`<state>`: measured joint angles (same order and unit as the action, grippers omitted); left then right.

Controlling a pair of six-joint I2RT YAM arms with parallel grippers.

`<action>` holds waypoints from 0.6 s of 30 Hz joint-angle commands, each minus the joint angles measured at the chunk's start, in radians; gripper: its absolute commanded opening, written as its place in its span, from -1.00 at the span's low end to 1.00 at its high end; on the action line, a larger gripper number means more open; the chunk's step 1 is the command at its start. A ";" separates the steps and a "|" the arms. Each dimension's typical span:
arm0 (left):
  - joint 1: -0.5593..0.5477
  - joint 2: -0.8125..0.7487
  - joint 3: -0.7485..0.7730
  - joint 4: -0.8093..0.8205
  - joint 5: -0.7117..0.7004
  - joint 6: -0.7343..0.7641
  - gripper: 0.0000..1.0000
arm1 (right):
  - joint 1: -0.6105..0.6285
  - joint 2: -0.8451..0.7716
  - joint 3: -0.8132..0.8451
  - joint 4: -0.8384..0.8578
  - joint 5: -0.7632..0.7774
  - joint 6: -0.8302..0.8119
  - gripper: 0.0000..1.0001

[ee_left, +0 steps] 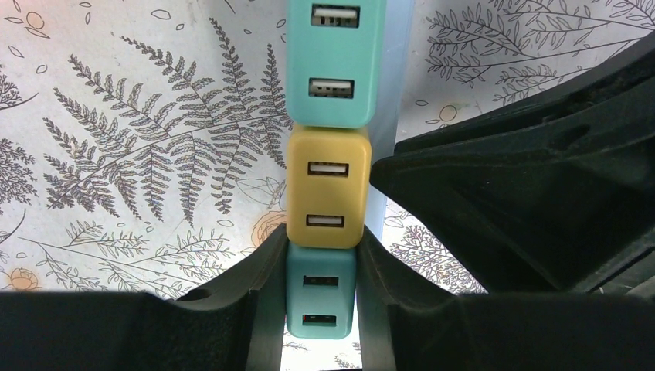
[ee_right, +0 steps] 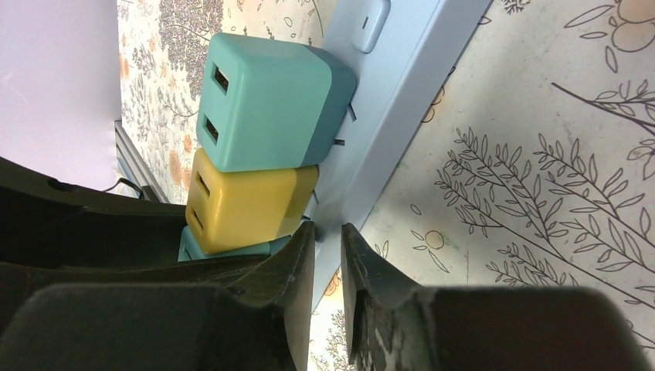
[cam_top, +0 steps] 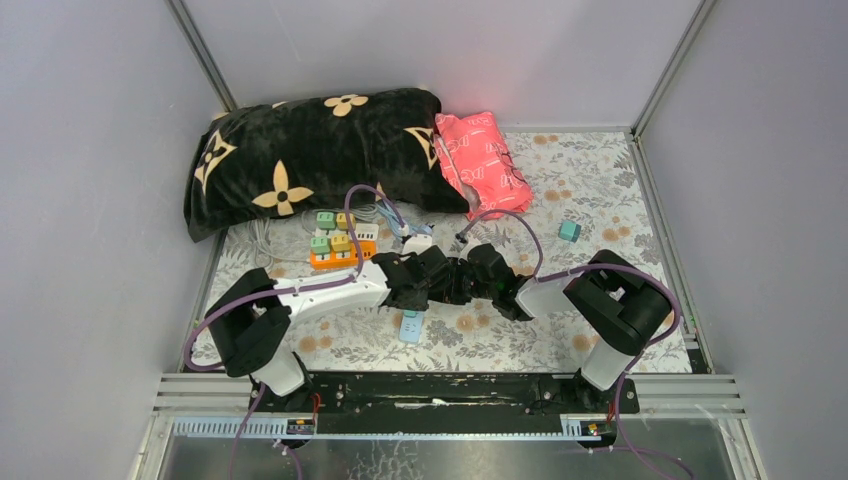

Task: Insert the plug
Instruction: Insert the plug into the socket.

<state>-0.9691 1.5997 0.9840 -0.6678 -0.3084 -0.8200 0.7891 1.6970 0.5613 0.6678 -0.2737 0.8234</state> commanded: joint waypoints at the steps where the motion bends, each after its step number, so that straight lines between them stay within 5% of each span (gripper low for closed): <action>1: 0.005 0.114 -0.084 0.074 0.092 -0.039 -1.00 | -0.007 0.034 -0.014 -0.050 0.040 -0.018 -0.51; 5: 0.005 0.072 -0.034 0.027 0.060 -0.042 -0.95 | -0.008 0.042 -0.009 -0.048 0.033 -0.020 -0.50; 11: 0.006 0.012 0.033 -0.026 0.019 -0.057 -0.34 | -0.007 0.043 -0.008 -0.048 0.030 -0.025 -0.49; 18: 0.006 -0.082 0.079 -0.042 -0.034 -0.067 -0.04 | -0.008 0.041 -0.009 -0.040 0.023 -0.028 -0.48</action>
<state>-0.9661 1.5822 1.0191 -0.7033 -0.3130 -0.8501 0.7853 1.7039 0.5613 0.6788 -0.2829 0.8268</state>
